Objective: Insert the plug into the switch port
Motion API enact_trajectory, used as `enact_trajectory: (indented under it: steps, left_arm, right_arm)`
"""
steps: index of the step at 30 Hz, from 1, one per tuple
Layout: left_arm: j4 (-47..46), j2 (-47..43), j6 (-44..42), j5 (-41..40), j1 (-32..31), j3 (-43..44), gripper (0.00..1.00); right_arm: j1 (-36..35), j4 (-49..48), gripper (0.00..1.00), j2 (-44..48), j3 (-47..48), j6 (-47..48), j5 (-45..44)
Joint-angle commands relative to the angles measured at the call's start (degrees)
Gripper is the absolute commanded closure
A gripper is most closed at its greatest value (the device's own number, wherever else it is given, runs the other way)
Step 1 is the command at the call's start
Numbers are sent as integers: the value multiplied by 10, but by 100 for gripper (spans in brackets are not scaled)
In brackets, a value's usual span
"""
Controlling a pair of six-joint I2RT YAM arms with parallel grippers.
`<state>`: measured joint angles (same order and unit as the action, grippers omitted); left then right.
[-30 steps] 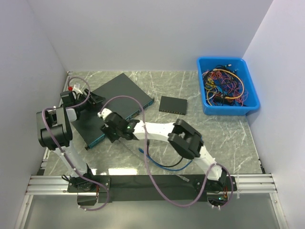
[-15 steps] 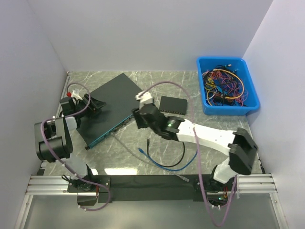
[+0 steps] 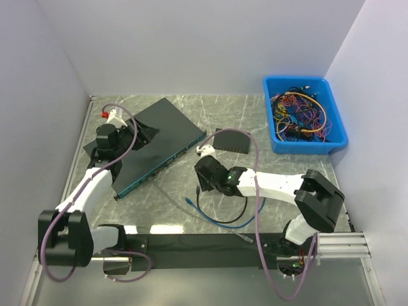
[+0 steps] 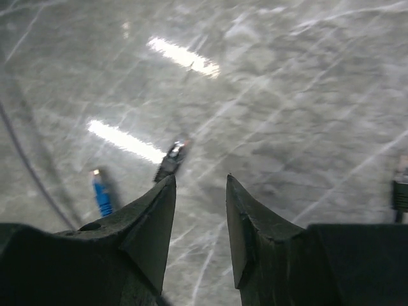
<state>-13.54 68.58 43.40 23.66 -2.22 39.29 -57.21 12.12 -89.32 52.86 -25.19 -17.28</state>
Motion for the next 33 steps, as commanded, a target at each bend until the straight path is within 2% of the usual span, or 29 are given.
enact_trajectory:
  steps: [1, 8, 18, 33]
  left_arm:
    - [52, -35, 8, -66, -22, 32, 30]
    - [91, -57, -10, -92, -46, 48, 30]
    - [91, -72, -22, -93, -46, 42, 30]
    - [87, -62, -25, -89, -46, 41, 30]
  right_arm:
    - [-24, -6, 56, -25, 38, -25, 8]
    - [-40, 27, 59, -74, 73, -53, -12]
    - [-121, 51, 59, -53, 85, -28, -43]
    - [-142, 39, 59, -107, 91, -30, -42]
